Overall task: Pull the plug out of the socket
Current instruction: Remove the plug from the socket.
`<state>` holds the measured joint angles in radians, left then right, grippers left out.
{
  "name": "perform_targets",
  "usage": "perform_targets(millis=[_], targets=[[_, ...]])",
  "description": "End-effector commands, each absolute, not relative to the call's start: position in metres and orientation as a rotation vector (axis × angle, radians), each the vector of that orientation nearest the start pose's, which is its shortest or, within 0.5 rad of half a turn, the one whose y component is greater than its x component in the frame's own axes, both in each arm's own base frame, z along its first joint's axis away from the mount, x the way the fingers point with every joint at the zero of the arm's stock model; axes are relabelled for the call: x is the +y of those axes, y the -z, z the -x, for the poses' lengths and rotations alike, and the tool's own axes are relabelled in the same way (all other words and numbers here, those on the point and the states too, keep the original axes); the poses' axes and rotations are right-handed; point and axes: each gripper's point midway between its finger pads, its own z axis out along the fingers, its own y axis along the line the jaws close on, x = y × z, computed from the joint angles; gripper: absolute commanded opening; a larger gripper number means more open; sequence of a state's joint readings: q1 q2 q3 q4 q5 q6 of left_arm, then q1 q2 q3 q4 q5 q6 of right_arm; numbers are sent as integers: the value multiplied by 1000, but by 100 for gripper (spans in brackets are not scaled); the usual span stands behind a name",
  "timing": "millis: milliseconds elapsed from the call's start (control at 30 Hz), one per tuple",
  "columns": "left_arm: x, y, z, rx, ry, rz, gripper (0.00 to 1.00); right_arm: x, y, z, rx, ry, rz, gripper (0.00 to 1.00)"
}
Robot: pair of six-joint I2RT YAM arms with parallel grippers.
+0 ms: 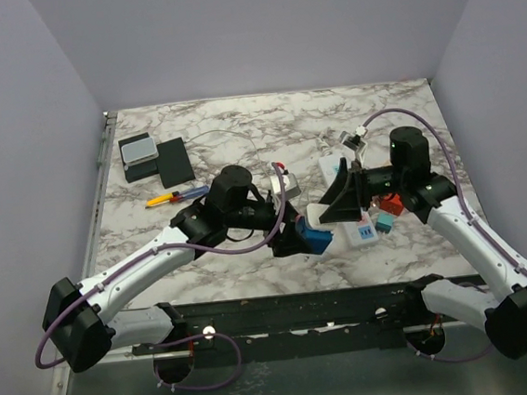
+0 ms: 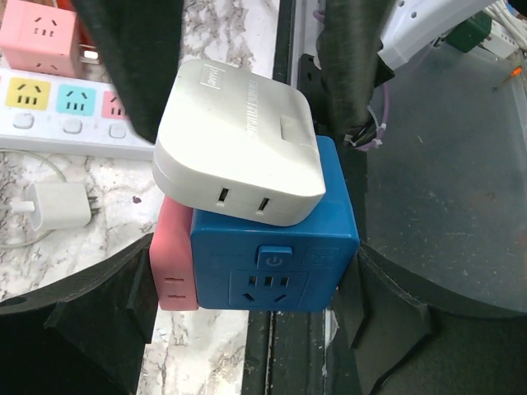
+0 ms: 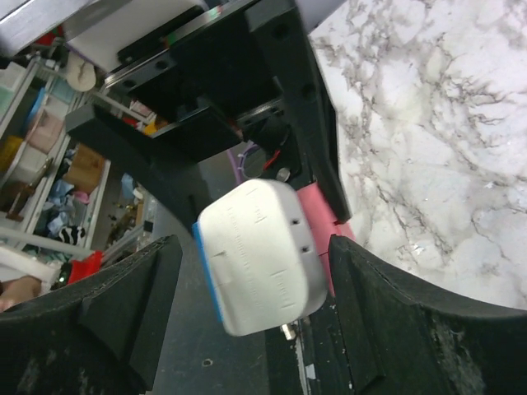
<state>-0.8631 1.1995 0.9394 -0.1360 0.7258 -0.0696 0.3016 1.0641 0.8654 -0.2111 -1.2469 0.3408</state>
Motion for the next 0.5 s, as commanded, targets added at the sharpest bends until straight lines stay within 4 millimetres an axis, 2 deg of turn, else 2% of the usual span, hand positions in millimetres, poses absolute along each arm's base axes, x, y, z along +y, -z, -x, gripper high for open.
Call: perform_targets(millis=[0,300,467], targets=[[-342,-260,-141,1571,1302,-1257,28,229,-295,-152,1767,-1685,919,79],[-338,-256,-149,1590,1293,-1232,28,231,-296,-156,1745,-1678,890,65],[-334,-249,-158,1622,1283,-1209,28,230,-300,-153,1732,-1667,904,63]])
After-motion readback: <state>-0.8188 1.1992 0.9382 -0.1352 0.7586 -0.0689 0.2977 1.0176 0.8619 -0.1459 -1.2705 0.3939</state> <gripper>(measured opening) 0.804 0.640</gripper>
